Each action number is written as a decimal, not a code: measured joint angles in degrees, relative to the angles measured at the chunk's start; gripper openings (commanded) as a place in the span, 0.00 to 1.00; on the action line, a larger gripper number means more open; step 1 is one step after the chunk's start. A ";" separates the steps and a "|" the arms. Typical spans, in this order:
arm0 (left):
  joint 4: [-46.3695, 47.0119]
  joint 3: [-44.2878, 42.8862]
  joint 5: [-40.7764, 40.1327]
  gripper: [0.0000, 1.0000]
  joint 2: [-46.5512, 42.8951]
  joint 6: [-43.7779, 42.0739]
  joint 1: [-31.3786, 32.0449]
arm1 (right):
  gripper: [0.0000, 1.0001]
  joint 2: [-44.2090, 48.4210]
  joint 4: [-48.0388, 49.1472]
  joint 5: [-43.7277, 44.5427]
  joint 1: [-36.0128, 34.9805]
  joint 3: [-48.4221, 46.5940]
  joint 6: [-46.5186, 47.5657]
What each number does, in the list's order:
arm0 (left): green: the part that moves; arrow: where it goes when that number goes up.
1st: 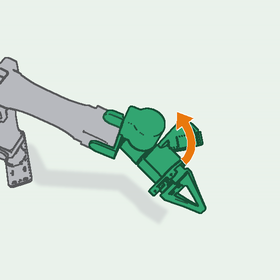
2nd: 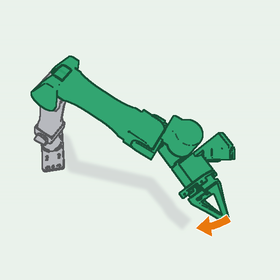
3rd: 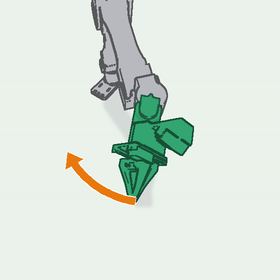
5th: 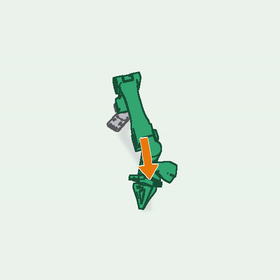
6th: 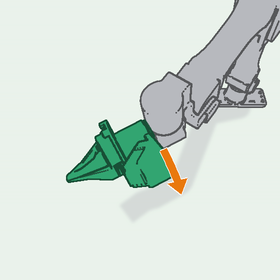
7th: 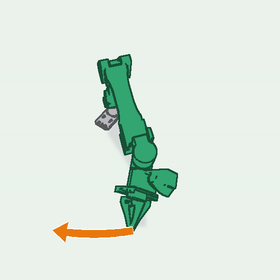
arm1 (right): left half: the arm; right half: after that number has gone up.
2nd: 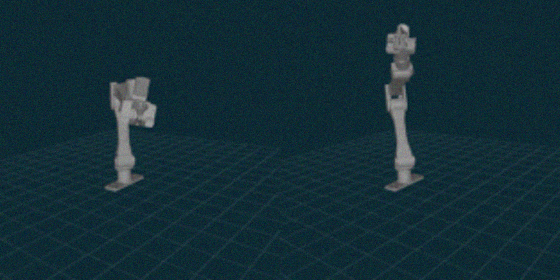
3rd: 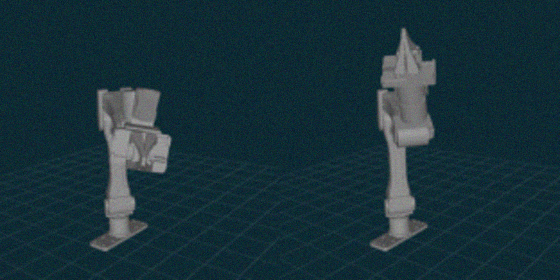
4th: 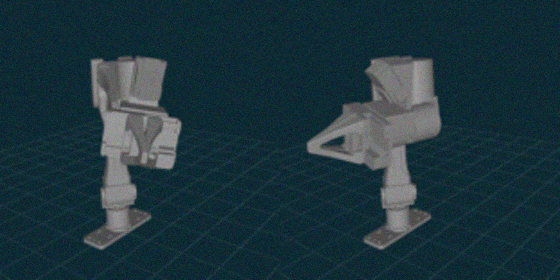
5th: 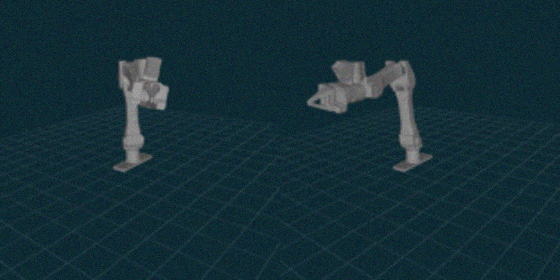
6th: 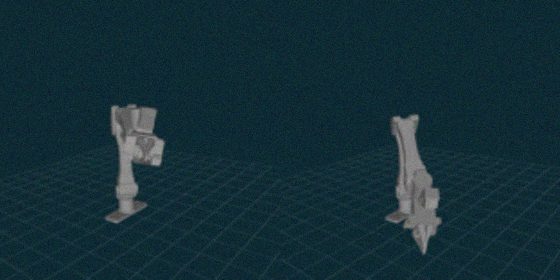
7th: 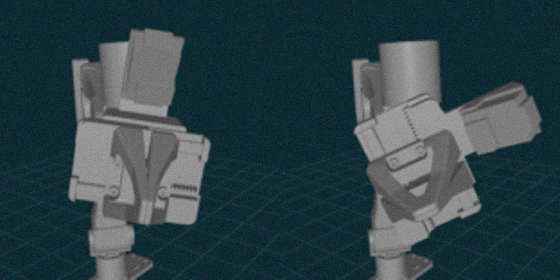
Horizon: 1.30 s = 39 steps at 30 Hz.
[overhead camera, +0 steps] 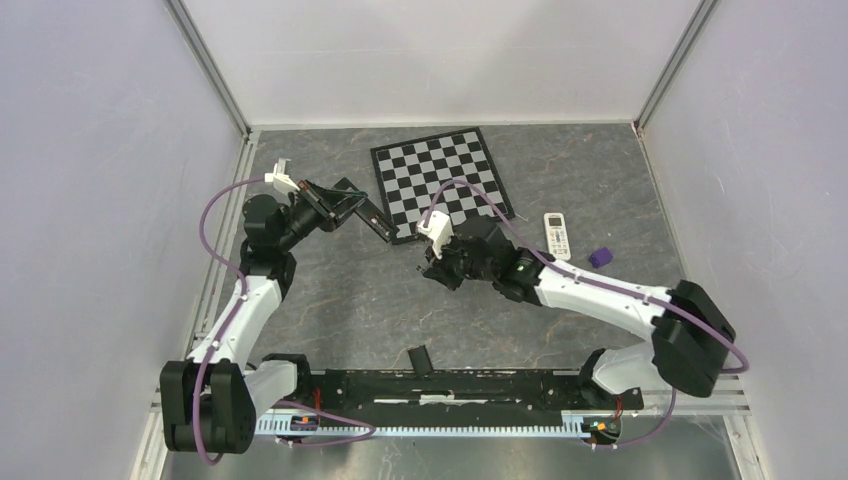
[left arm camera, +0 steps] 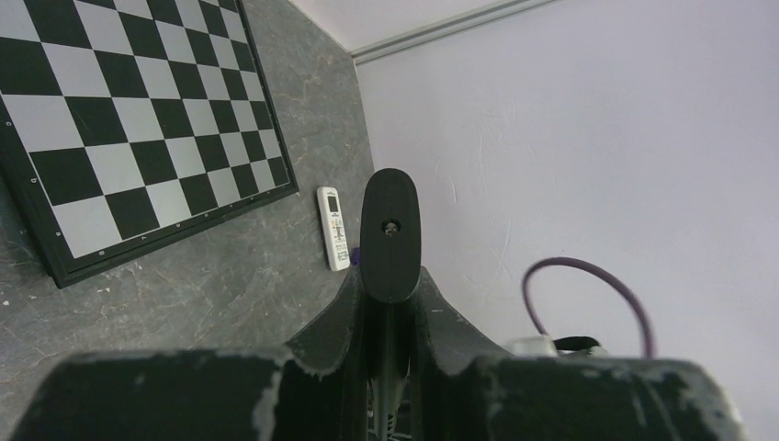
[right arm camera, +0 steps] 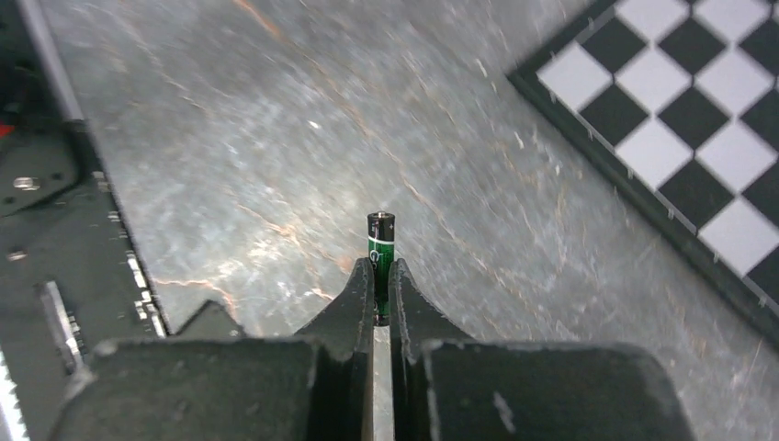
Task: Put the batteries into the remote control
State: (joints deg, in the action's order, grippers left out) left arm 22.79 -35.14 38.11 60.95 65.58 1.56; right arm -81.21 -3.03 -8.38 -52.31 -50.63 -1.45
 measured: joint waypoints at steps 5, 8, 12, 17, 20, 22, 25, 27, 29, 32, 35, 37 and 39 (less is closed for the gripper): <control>1.03 0.00 0.00 0.02 0.57 -0.07 0.00 | 0.00 6.58 2.49 -9.11 -0.02 -0.02 3.89; 3.96 0.02 0.09 0.02 1.55 0.09 0.00 | 0.00 9.66 3.78 -13.40 -0.02 0.00 5.18; 7.91 0.63 1.18 0.02 2.64 0.37 0.00 | 0.00 12.44 5.09 -17.92 -0.02 -0.02 6.27; 11.02 1.16 2.14 0.02 3.10 1.18 0.02 | 0.00 14.03 5.64 -21.66 -0.02 -0.02 7.45; 12.15 1.22 2.62 0.02 3.17 1.38 0.02 | 0.00 14.43 5.64 -22.71 -0.02 -0.02 8.15; 12.46 1.36 2.64 0.02 3.17 1.44 0.04 | 0.00 14.51 5.64 -22.12 -0.02 -0.02 8.28; 12.55 1.62 2.49 0.02 3.15 1.44 0.04 | 0.00 14.49 5.57 -16.31 -0.07 -0.02 6.82; 12.37 1.79 2.25 0.02 3.10 1.42 0.04 | 0.00 14.23 5.53 -10.64 0.42 -0.02 3.85; 11.72 1.79 1.66 0.02 2.86 1.40 0.07 | 0.00 13.40 5.70 -4.63 2.47 0.33 -1.97; 10.99 1.79 0.98 0.02 2.05 1.36 0.04 | 0.00 12.33 6.34 4.00 6.91 4.04 -13.25; 10.14 1.79 0.90 0.02 1.14 1.25 0.07 | 0.00 10.40 5.49 13.27 9.99 9.86 -25.86; 9.86 1.81 0.83 0.02 0.50 1.20 0.07 | 0.00 8.85 4.00 18.25 10.27 13.31 -33.33; 9.88 1.81 0.83 0.02 0.07 1.18 0.07 | 0.00 7.28 2.67 21.31 10.08 14.86 -38.56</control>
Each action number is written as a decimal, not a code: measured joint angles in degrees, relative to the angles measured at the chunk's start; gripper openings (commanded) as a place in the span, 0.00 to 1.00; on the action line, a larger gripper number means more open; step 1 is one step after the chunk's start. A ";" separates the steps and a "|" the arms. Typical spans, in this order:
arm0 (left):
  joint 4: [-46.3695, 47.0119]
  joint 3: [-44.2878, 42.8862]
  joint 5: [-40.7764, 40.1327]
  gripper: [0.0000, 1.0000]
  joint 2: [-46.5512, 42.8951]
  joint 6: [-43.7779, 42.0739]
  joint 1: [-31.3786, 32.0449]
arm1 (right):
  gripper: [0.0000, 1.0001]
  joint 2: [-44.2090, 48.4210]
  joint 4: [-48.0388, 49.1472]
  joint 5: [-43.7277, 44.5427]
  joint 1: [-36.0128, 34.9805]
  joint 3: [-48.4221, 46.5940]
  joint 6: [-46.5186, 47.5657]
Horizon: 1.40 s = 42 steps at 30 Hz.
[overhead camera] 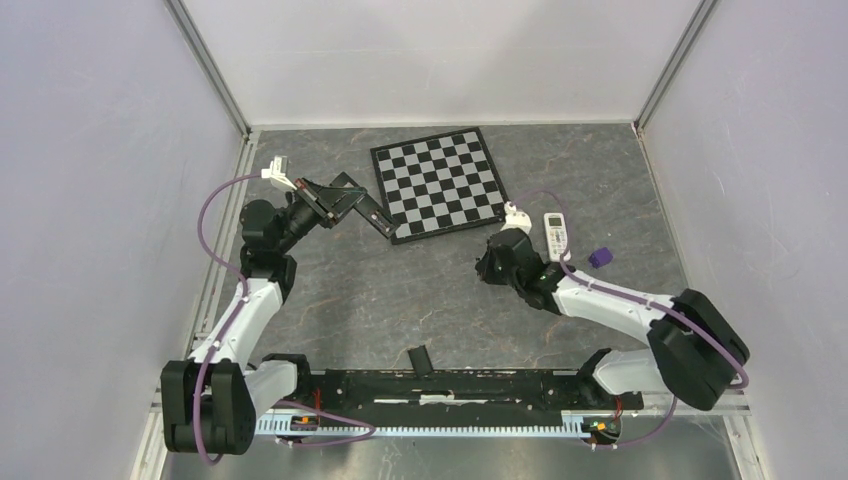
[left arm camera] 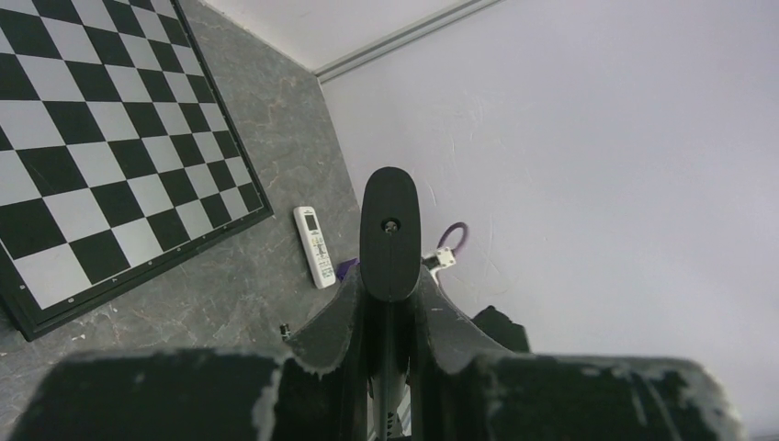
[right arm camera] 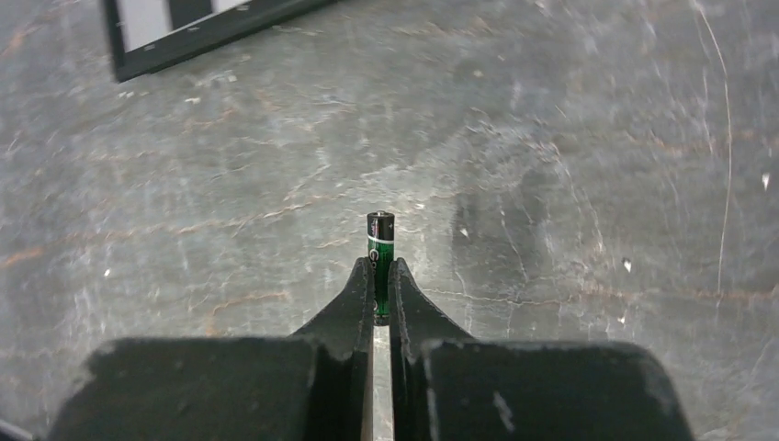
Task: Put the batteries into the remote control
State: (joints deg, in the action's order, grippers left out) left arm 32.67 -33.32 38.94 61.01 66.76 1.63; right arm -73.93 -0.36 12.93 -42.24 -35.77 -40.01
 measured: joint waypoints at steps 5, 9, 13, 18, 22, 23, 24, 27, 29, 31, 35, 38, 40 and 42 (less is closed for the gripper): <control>0.00 0.50 -0.02 0.02 -0.17 0.00 0.00 | 0.00 -5.68 -0.26 3.69 -0.02 0.68 -12.04; -0.24 1.86 -0.09 0.02 -0.57 0.00 0.00 | 0.17 -11.26 -0.04 3.30 -0.02 0.79 -18.23; -0.76 2.38 -0.17 0.02 -0.87 -0.02 0.00 | 0.48 -11.82 0.83 2.47 -0.02 0.31 -20.92; -0.90 2.38 -0.46 0.02 -1.01 -0.07 0.00 | 0.65 -9.27 -1.14 4.81 -0.13 0.11 -19.02; -1.36 2.38 -0.74 0.02 -1.03 -0.52 0.00 | 0.65 -5.29 -3.28 8.92 -0.07 -0.74 -9.66; -1.66 2.36 -0.90 0.02 -1.03 -0.63 0.00 | 0.64 -5.11 -4.11 9.46 0.00 -2.36 -4.26; -2.14 2.32 -0.94 0.02 -1.05 -0.92 -0.02 | 0.64 -5.49 -4.44 9.03 0.15 -4.35 1.46; -3.65 1.99 -1.14 0.02 -1.07 -1.62 -0.02 | 0.64 -7.91 -4.46 2.56 0.66 -11.76 21.88; -4.37 1.66 -1.20 0.02 -1.09 -2.12 0.00 | 0.66 -8.28 -3.65 -3.06 0.66 -13.97 34.51; -5.68 1.01 -1.36 0.02 -1.36 -2.86 -0.02 | 0.66 -7.61 -3.69 -8.39 0.61 -13.90 45.83; -10.12 -0.98 -2.16 0.02 -3.10 -5.14 -0.02 | 0.66 -7.30 -5.27 -14.69 0.33 -13.09 62.03; -15.50 -3.85 -4.15 0.02 -4.37 -7.82 -0.07 | 0.66 -7.78 -6.12 -16.72 0.04 -13.09 70.55; -18.93 -5.97 -5.68 0.02 -4.76 -9.64 -0.07 | 0.65 -8.44 -6.43 -16.83 -0.35 -13.09 74.93; -21.42 -7.43 -6.95 0.02 -5.16 -11.17 -0.17 | 0.65 -9.51 -6.88 -16.79 -0.90 -13.09 78.53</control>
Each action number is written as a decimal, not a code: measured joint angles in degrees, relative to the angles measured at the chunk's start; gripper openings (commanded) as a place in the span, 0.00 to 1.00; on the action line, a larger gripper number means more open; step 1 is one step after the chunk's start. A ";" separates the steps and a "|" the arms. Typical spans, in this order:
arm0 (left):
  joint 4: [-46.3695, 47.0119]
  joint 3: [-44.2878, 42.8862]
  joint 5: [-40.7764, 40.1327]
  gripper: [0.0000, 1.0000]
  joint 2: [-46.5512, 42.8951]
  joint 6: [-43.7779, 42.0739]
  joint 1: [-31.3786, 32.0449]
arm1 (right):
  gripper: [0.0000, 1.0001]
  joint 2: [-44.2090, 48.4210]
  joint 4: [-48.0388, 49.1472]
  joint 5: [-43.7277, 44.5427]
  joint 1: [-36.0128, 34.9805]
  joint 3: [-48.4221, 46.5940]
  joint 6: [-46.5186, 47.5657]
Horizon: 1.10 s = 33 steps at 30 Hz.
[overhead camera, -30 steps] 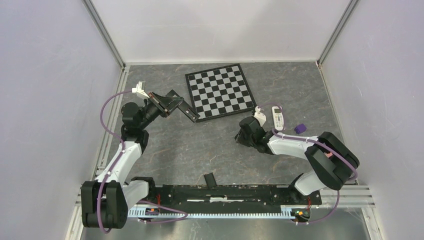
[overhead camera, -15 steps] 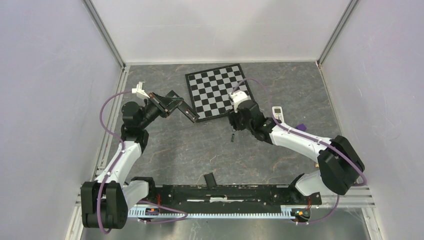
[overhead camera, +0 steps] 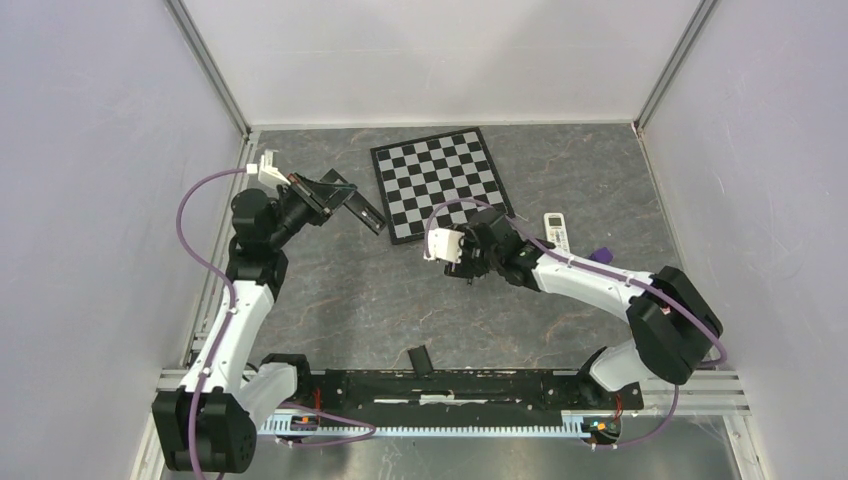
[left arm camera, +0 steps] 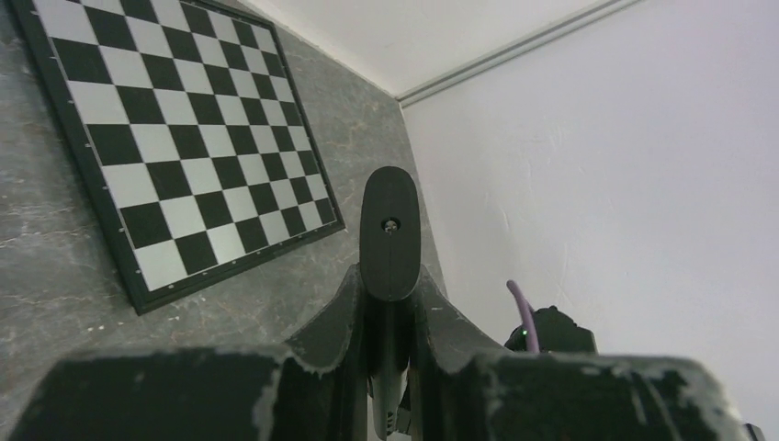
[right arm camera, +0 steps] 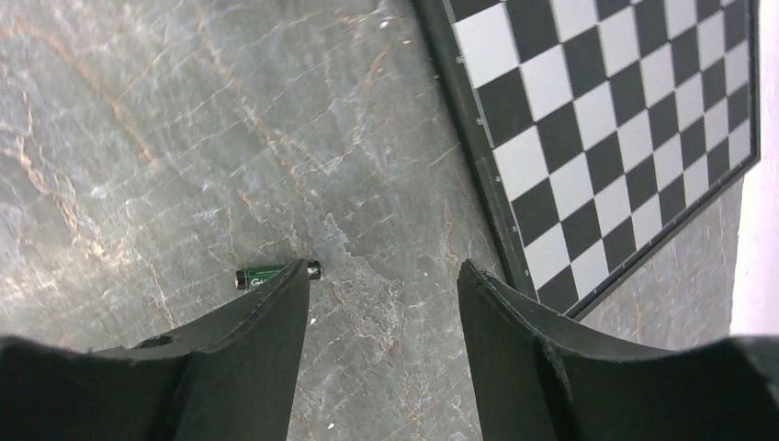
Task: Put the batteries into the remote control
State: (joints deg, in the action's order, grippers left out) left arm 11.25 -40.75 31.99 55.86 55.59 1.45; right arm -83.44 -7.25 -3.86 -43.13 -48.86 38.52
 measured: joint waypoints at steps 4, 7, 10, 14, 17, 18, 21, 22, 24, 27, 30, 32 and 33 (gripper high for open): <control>-3.04 -0.35 -1.09 0.02 -0.22 -1.33 -0.17 | 0.65 -1.77 -2.86 -0.04 -0.72 0.02 6.62; -4.55 -0.35 -1.51 0.02 0.00 -1.53 -0.26 | 0.65 -2.62 -6.23 0.04 -0.85 -0.02 9.88; -5.31 -0.35 -1.51 0.02 0.33 -1.70 -0.26 | 0.66 -4.02 -9.81 0.87 -0.85 -0.09 11.96; -5.35 -0.37 -1.49 0.02 1.66 -1.73 -0.26 | 0.65 -5.16 -12.59 1.20 -0.85 -0.09 13.62; -5.35 -0.42 -1.46 0.02 2.69 -1.73 -0.28 | 0.64 -6.67 -13.42 1.03 -0.87 -0.50 14.25; -5.35 -0.44 -1.46 0.02 2.95 -1.73 -0.35 | 0.64 -7.43 -13.57 0.85 -0.90 -0.83 14.47; -5.35 -0.46 -1.46 0.02 3.21 -1.73 -0.48 | 0.64 -8.87 -14.05 0.28 -0.92 -1.86 15.26; -5.29 -0.46 -1.46 0.02 3.23 -1.73 -0.48 | 0.64 -9.18 -14.08 -0.09 -0.92 -2.27 15.47; -5.25 -0.46 -1.44 0.02 3.32 -1.73 -0.48 | 0.63 -9.97 -14.08 -0.42 -0.94 -3.10 15.91; -5.22 -0.52 -1.44 0.02 3.52 -1.73 -0.52 | 0.63 -11.15 -14.14 -0.70 -1.01 -4.26 16.61; -5.22 -0.55 -1.42 0.02 3.65 -1.73 -0.68 | 0.62 -12.15 -14.14 -1.05 -1.01 -5.31 17.25; -5.20 -0.55 -1.42 0.02 3.69 -1.73 -0.74 | 0.62 -12.66 -14.08 -1.62 -1.01 -5.79 17.62; -5.22 -0.55 -1.42 0.02 3.69 -1.73 -0.76 | 0.61 -12.76 -14.08 -1.97 -1.01 -5.90 17.88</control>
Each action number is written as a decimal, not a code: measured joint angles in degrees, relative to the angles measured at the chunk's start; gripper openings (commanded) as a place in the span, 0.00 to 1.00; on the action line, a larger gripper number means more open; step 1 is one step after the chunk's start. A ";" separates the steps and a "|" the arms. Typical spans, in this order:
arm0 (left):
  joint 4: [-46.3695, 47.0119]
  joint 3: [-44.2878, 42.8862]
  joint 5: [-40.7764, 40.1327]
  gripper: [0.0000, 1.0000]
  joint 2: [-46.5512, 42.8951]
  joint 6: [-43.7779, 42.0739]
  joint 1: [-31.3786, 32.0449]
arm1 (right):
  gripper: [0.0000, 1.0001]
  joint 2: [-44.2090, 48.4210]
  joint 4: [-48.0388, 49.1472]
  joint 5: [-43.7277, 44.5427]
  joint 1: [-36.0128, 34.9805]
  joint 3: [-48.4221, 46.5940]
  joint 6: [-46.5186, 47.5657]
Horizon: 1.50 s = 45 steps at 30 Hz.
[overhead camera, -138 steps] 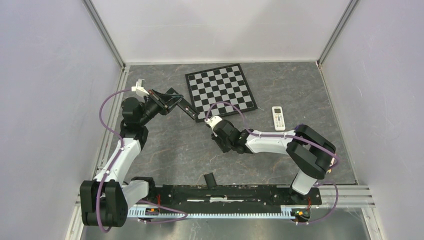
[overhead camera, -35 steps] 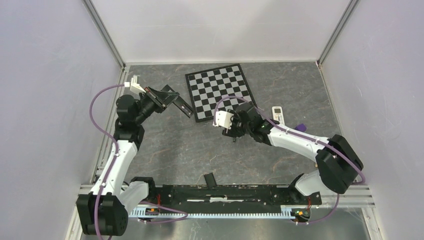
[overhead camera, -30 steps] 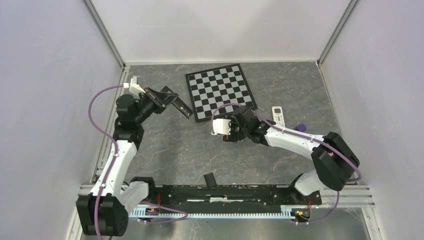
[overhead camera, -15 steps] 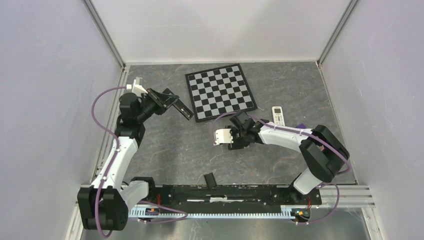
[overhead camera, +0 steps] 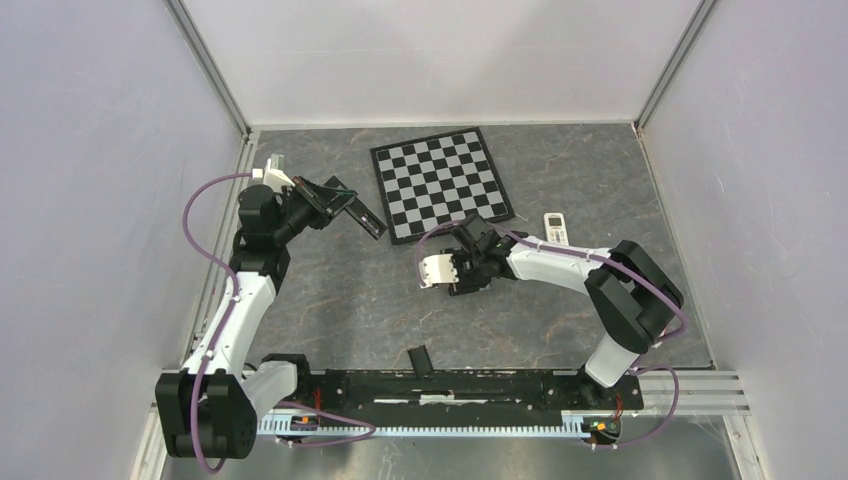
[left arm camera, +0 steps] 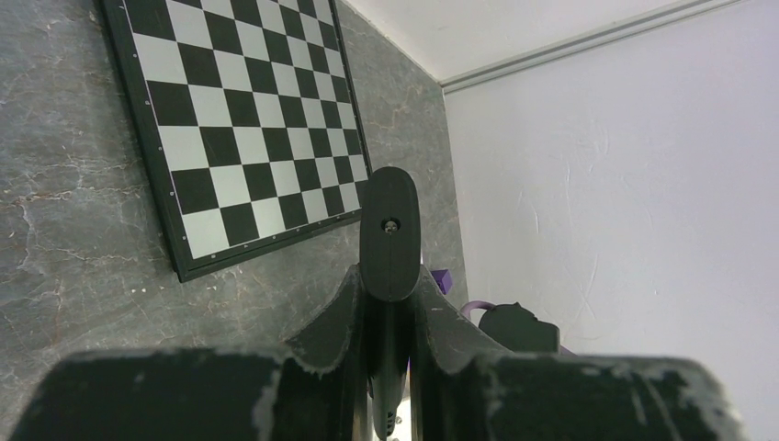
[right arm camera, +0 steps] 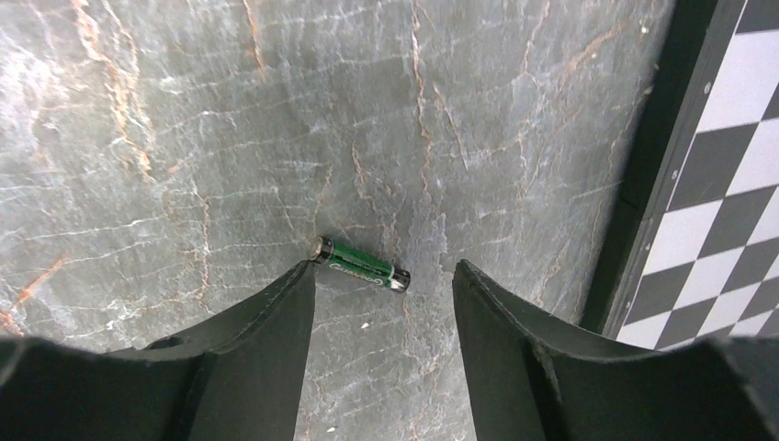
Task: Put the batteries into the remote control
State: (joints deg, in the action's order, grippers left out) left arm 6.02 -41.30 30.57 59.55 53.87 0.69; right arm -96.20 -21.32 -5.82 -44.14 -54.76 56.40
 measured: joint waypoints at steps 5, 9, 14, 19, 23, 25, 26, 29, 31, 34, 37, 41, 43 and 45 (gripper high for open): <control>-0.07 -0.02 0.04 0.02 0.09 0.00 -0.09 | 0.57 -0.17 0.04 -4.07 0.15 -0.09 1.05; -0.24 -0.37 0.07 0.02 0.09 -0.02 -0.09 | 0.42 -0.74 -0.02 -6.10 0.61 -0.39 1.51; -0.35 -0.66 0.09 0.02 0.09 -0.04 -0.09 | 0.47 -2.05 0.07 -7.19 1.79 -1.42 1.92; -0.39 -1.03 0.11 0.02 0.09 -0.04 -0.09 | 0.47 -3.37 0.07 -7.37 3.19 -3.08 2.21; -0.39 -1.14 0.13 0.02 0.09 -0.04 -0.15 | 0.45 -4.76 0.09 -8.13 3.67 -4.55 2.47; -0.39 -1.20 0.13 0.02 0.09 -0.04 -0.22 | 0.46 -5.14 0.09 -8.68 3.72 -4.94 2.64; -0.39 -1.22 0.13 0.02 0.09 -0.04 -0.24 | 0.46 -5.31 0.09 -9.03 3.76 -5.14 2.86; -0.72 -1.46 0.11 0.02 0.09 -0.15 -0.24 | 0.48 -5.84 0.31 -9.84 3.82 -5.66 3.30; -1.11 -1.68 0.11 0.02 0.09 -0.39 -0.24 | 0.47 -6.23 0.44 -10.34 3.89 -6.05 3.50; -1.66 -2.05 0.11 0.02 0.09 -0.48 -0.24 | 0.35 -7.13 0.74 -11.17 3.91 -6.95 3.48; -1.75 -2.16 0.11 0.02 0.09 -0.52 -0.24 | 0.23 -7.67 1.07 -11.69 3.91 -7.15 3.39; -2.10 -2.16 0.11 0.02 0.09 -0.63 -0.24 | 0.36 -7.76 1.01 -11.43 3.89 -7.10 2.95; -2.47 -2.16 0.09 0.02 0.09 -0.85 -0.24 | 0.45 -7.74 1.64 -11.02 3.96 -7.08 2.67; -2.80 -2.16 0.11 0.02 0.09 -0.92 -0.24 | 0.48 -7.67 2.45 -10.62 4.15 -7.04 2.23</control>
State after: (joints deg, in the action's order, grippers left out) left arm 3.22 -43.46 30.68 59.64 52.95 0.45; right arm -103.88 -18.87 -16.45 -39.99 -61.80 58.63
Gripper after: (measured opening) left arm 0.198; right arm 0.423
